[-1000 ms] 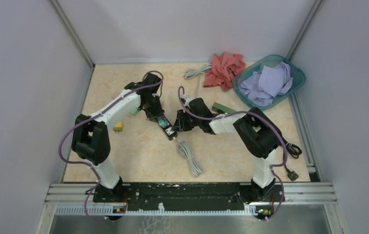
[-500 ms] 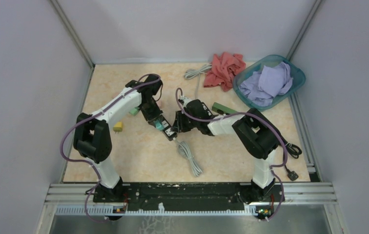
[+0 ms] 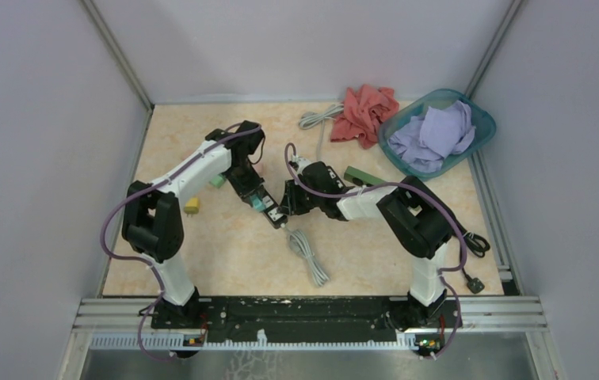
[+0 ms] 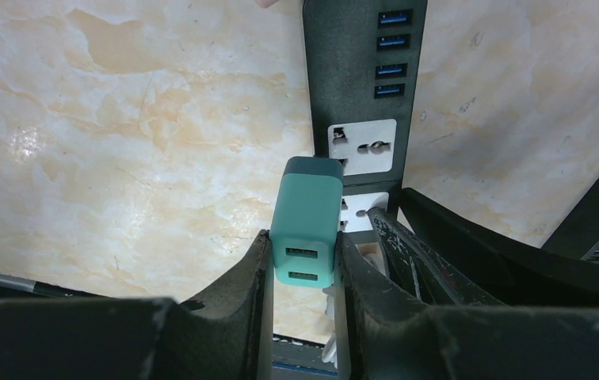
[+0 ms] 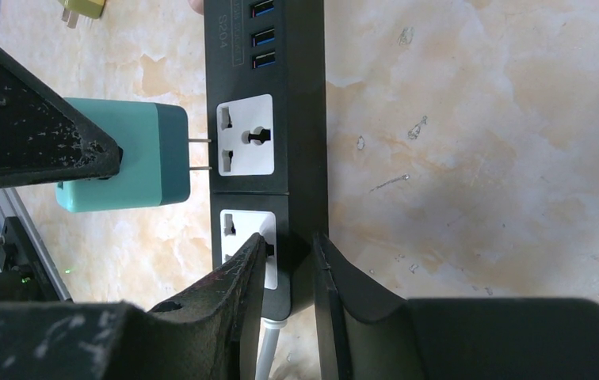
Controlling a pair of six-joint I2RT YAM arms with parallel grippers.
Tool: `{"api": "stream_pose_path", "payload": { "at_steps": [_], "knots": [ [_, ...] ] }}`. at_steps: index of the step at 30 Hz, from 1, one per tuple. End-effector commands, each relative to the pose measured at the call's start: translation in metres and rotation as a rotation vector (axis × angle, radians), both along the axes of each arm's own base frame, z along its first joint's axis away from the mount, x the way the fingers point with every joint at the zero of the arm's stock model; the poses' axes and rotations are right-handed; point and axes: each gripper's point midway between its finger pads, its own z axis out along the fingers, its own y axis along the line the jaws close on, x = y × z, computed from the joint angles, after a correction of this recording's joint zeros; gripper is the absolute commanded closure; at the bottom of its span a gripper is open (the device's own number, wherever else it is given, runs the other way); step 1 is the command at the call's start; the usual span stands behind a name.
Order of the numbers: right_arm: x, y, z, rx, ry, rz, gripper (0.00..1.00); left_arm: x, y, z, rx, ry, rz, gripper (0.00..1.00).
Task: Insert the plug
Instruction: Insert the plug into the socket.
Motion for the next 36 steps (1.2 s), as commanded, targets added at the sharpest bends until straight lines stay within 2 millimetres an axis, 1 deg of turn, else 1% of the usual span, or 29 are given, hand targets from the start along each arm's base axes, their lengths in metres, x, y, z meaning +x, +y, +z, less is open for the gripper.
{"api": "stream_pose_path", "payload": {
  "at_steps": [1,7,12,17,21,30,36],
  "knots": [
    [-0.002,0.003,0.001,-0.028,-0.031,0.012,0.73,0.007,0.001,0.001,0.016,0.01,0.065,1.0],
    [-0.001,0.003,0.0,-0.031,-0.029,0.012,0.73,0.012,-0.005,0.005,-0.006,0.003,0.064,1.0],
    [-0.001,0.003,-0.001,-0.033,-0.027,0.013,0.72,0.014,-0.005,0.005,-0.005,-0.002,0.071,1.0],
    [-0.001,0.003,-0.001,-0.036,-0.027,0.012,0.73,0.012,-0.005,-0.004,0.003,0.032,0.076,1.0],
    [-0.001,0.003,-0.001,-0.035,-0.027,0.013,0.73,0.008,-0.001,-0.012,0.031,0.059,0.086,1.0],
    [-0.001,0.003,-0.003,-0.039,-0.025,0.014,0.73,0.007,-0.001,-0.028,0.053,0.1,0.094,1.0],
    [-0.001,0.003,-0.006,-0.043,-0.019,0.015,0.73,0.004,0.0,-0.042,0.073,0.139,0.095,1.0]
  ]
}}
